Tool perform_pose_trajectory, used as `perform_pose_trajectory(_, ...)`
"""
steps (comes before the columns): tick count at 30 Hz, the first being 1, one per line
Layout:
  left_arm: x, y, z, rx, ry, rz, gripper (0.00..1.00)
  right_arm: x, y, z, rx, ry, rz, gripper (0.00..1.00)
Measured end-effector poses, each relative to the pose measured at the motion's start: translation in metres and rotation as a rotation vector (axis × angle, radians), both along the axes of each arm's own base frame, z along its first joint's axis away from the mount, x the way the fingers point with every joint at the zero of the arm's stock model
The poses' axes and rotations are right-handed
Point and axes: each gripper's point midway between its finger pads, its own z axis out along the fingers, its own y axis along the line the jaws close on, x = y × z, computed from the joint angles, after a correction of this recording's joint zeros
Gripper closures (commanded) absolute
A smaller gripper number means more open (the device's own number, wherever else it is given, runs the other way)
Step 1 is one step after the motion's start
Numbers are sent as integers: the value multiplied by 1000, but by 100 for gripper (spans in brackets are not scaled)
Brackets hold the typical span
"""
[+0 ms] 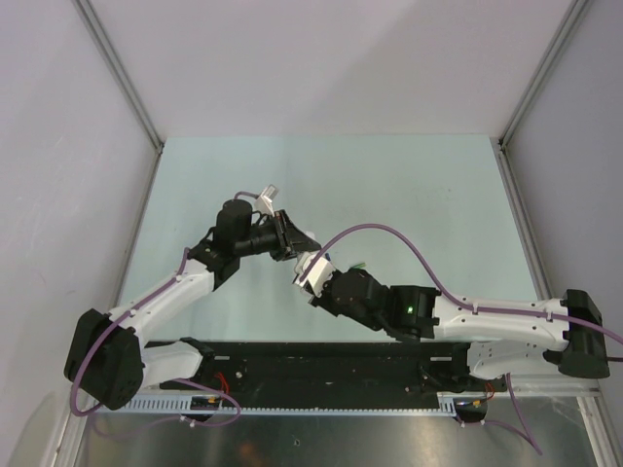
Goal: Load the batteries into the remote control
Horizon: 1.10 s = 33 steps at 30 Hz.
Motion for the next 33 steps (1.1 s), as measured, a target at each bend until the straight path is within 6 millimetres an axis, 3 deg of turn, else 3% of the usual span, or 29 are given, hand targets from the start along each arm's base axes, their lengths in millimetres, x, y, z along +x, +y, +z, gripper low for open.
perform_pose_trajectory(27,-1,0,0,2,1,-2,100,-2,-2,5,15,2,-7,100)
perform_pose_trajectory(33,-1,0,0,1,2,-1,100,-2,-3,4,17,8,-17,96)
